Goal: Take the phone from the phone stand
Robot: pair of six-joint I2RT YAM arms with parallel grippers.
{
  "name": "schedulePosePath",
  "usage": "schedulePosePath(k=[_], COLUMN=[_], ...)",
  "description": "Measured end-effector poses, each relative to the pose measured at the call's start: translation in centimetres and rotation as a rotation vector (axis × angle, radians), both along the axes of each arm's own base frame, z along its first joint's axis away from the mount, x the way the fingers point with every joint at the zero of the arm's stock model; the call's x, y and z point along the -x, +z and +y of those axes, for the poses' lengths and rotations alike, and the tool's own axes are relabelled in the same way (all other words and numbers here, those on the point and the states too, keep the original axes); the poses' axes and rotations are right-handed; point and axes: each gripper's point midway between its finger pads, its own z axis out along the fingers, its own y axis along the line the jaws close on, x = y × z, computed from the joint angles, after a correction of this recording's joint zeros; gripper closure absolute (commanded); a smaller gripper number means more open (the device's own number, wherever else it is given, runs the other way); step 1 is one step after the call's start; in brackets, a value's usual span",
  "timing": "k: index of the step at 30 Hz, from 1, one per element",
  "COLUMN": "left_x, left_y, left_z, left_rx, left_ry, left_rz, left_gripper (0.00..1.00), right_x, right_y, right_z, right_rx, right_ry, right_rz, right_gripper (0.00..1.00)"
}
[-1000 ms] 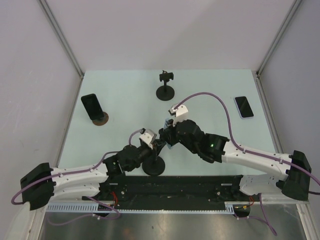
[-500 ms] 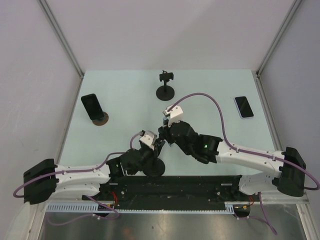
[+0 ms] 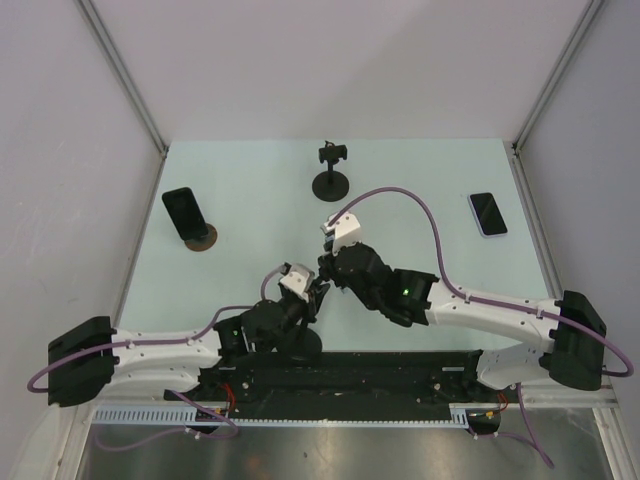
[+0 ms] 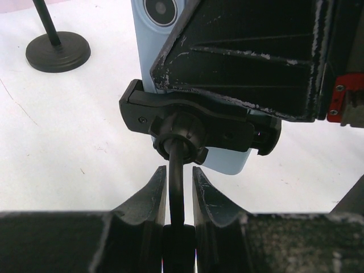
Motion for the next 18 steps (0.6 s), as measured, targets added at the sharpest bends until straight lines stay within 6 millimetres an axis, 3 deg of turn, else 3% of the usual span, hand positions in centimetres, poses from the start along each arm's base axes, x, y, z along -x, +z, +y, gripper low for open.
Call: schedulePosePath(k=[6, 10, 13, 17, 18], left_x=[0.0, -0.7, -1.2, -2.4, -2.8], left_y=[0.4, 1.8, 2.9, 3.7, 3.6], left_z=[0.2, 0.6, 0.4, 0.0, -0.2], left_rx=[0.036, 0.098, 0.122, 0.121, 0.112], left_ry=[-0.027, -0.073, -0.113, -0.153, -0.16], left_rz=[-0.005, -0.025, -0.059, -0.084, -0.086], left_gripper=[1.0, 1.0, 0.92, 0.68, 0.66], right_x=[0.5, 0.3, 0.2, -0.4, -0.7], right_y=[0.6, 2.2, 3.4, 4.3, 4.4], right_z=[0.5, 0.7, 0.3, -0.3, -0.6], right_rx=[-0.009, -0.074, -0.106, -0.11, -0.106], right_ry=[0.067, 0.099, 0.109, 0.079, 0.065], right_rz=[0.0, -0.008, -0.019, -0.055, -0.064], right_gripper=[1.0, 1.0, 1.0, 1.0, 1.0])
